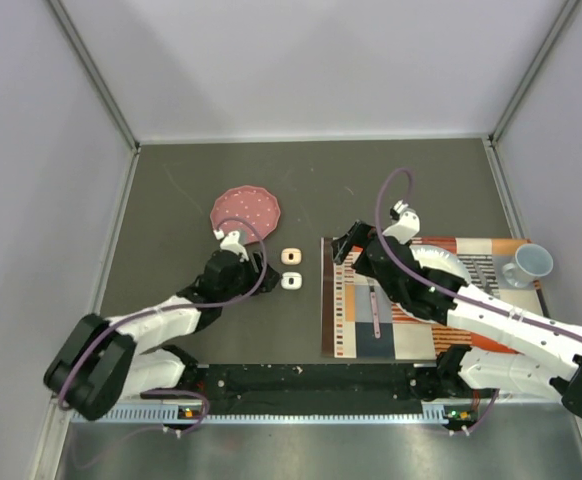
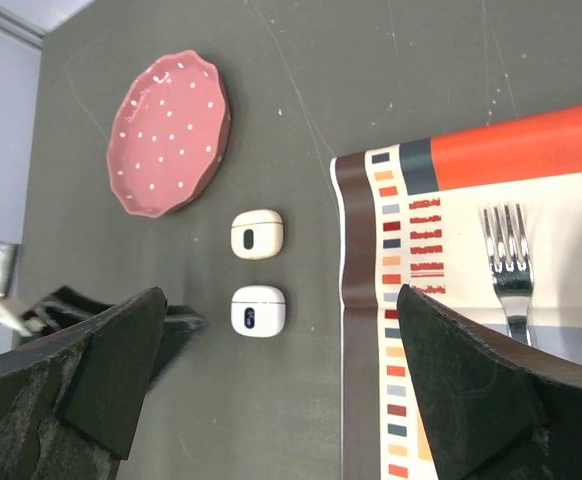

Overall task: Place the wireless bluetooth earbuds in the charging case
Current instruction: Place the charging case with the earbuds at the center of the board, then reset both arms

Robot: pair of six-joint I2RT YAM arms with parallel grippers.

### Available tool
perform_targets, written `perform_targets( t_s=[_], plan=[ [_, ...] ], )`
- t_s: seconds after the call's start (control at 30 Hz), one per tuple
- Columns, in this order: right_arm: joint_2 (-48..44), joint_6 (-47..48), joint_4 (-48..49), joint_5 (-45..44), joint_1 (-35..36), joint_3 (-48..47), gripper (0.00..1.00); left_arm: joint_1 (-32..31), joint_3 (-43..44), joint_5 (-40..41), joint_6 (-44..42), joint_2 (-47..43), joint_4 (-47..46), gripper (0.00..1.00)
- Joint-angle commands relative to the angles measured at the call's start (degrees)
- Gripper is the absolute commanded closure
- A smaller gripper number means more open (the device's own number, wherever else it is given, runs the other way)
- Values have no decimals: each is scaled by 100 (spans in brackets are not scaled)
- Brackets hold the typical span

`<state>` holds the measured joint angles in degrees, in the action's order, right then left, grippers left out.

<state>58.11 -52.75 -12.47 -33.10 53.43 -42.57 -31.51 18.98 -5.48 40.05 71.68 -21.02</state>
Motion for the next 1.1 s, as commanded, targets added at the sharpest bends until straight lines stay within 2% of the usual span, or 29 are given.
perform_targets(
  t_s=[0.0, 0.07, 0.1, 0.23, 0.33, 0.37, 0.43, 0.47, 0.57, 0.77, 0.87, 1.07],
  plan=[
    [-159, 37, 8, -82, -61, 99, 1, 31, 79, 1117, -778, -1301, 1379, 29],
    [-116, 317, 16, -205, -78, 117, 1, 22, 71, 1381, -1042, -1769, 1739, 6],
    [-20, 449, 8, -231, -122, 126, 1, 22, 62, 1670, -1104, -2215, 1846, 1],
    [174, 872, -299, -64, -770, 143, 1, 22, 105, 2233, -1456, -3158, 2258, 1],
    [122, 907, -510, -153, -1254, 240, 1, 22, 132, 2279, -1799, -3704, 2408, 1],
    [78, 951, -520, -66, -1674, 266, 1, 22, 158, 2322, -1851, -3818, 2522, 1],
    [-36, 1047, -511, 345, -2080, 293, 1, 22, 193, 2637, -1765, -3986, 2794, 1],
    [-54, 1065, -511, 522, -2509, 301, 1, 22, 237, 3083, -1634, -3986, 2935, 1],
    [60, 1153, -380, 1199, -3143, 258, 1, 22, 456, 3385, -1667, -3951, 3235, 1],
    [535, 2250, -81, 1648, -3313, -120, 1, 22, 870, 3211, -1799, -4091, 3367, 1],
    [369, 2814, 226, 2088, -3313, -51, 1, 22, 827, 3255, -1843, -4232, 3306, 1],
    [-632, 3840, 1061, 1176, -3313, 819, 1, 22, 774, 3395, -1834, -4224, 3288, 1]
  ],
)
